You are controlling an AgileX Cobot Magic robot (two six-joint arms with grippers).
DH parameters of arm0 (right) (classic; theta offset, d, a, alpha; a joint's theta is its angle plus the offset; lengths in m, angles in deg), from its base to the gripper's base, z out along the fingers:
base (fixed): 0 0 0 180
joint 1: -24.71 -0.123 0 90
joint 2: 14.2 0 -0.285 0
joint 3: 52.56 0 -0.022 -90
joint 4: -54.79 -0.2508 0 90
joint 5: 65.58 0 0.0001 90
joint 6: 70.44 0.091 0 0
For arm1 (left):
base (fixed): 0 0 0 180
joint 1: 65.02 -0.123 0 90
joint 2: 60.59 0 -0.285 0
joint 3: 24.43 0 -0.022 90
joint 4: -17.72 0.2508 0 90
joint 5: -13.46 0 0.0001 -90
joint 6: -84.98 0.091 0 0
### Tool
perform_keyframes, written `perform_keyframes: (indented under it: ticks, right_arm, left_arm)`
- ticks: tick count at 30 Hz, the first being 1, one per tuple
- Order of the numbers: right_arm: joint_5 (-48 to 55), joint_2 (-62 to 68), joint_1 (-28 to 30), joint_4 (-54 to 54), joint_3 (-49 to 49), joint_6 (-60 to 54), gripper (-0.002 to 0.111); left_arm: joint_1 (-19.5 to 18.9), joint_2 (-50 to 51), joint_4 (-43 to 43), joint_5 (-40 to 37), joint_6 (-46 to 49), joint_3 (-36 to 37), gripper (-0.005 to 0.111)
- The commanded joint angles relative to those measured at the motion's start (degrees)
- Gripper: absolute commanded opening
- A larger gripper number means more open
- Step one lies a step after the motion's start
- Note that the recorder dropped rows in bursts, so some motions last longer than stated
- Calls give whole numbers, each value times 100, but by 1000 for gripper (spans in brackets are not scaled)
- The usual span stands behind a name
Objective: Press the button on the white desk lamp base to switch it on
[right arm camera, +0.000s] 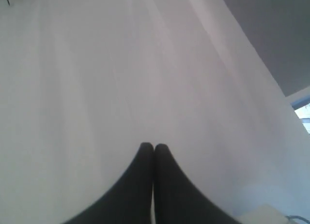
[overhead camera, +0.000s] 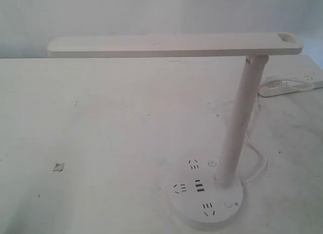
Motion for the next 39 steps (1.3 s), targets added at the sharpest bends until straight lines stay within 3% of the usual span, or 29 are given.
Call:
perform_keyframes:
  ticks: [1, 2, 5, 9, 14, 23, 29, 39]
  right_arm:
    - [-668, -33, -38, -24, -7, 536, 0]
    - [-1506, -33, -38, -15, -7, 1196, 0]
    - [-2528, -33, -38, 390, -70, 2441, 0]
    - [-3634, 202, -38, 1884, -673, 2738, 0]
    - [-4694, 1465, -38, 4085, -1818, 3387, 0]
    - [-4709, 3952, -124, 7894, -3006, 5529, 0]
    - [-4709, 4695, -643, 9668, -2578, 5714, 0]
    - [-4709, 5609, -2176, 9723, -1028, 3978, 0]
  left_arm:
    - [20, -12, -12, 0, -2, 11, 0]
    - [20, -12, -12, 0, -2, 11, 0]
    - [20, -12, -12, 0, -2, 11, 0]
    - [20, -12, -12, 0, -2, 11, 0]
    - [20, -12, -12, 0, -2, 11, 0]
    - [20, -12, -12, 0, -2, 11, 0]
    - [20, -12, -12, 0, -2, 11, 0]
    - [20, -12, -12, 0, -2, 11, 0]
